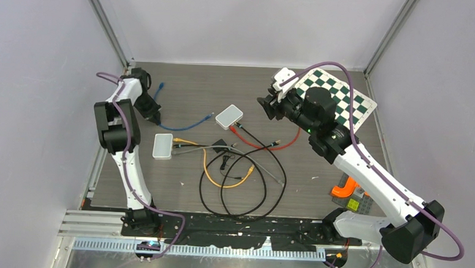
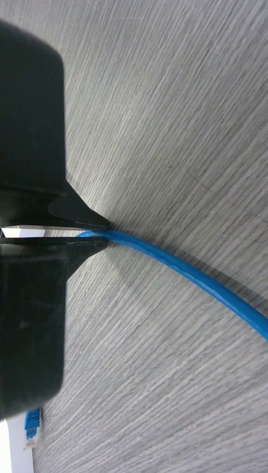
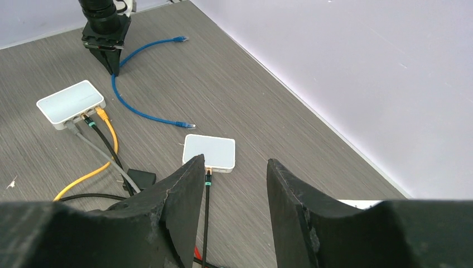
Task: Insert the plug into the switch port
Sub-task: Pick up the connector from the center of the board.
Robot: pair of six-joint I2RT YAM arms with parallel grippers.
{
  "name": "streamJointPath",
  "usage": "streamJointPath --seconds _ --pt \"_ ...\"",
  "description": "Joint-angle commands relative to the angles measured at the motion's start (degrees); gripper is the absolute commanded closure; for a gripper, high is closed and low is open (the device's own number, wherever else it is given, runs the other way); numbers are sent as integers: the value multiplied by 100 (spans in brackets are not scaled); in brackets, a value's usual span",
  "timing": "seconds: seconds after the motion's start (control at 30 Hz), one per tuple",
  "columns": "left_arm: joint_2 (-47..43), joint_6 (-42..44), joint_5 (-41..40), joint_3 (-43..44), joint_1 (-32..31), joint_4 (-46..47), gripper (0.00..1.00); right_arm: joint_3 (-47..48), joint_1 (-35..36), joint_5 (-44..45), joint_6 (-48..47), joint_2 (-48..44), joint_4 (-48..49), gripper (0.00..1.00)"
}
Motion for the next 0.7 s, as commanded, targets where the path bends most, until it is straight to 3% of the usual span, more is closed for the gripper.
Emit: streamJointPath --seconds 0.0,0.3,0.67 --pt "-596 95 -7 -388 37 371 100 134 16 161 147 -158 235 48" --pt "-2120 -46 315 -1090 29 1494 100 110 15 429 535 -275 133 48" --pt "-4305 48 955 -2420 -357 2363 100 -82 8 431 2296 -328 140 49"
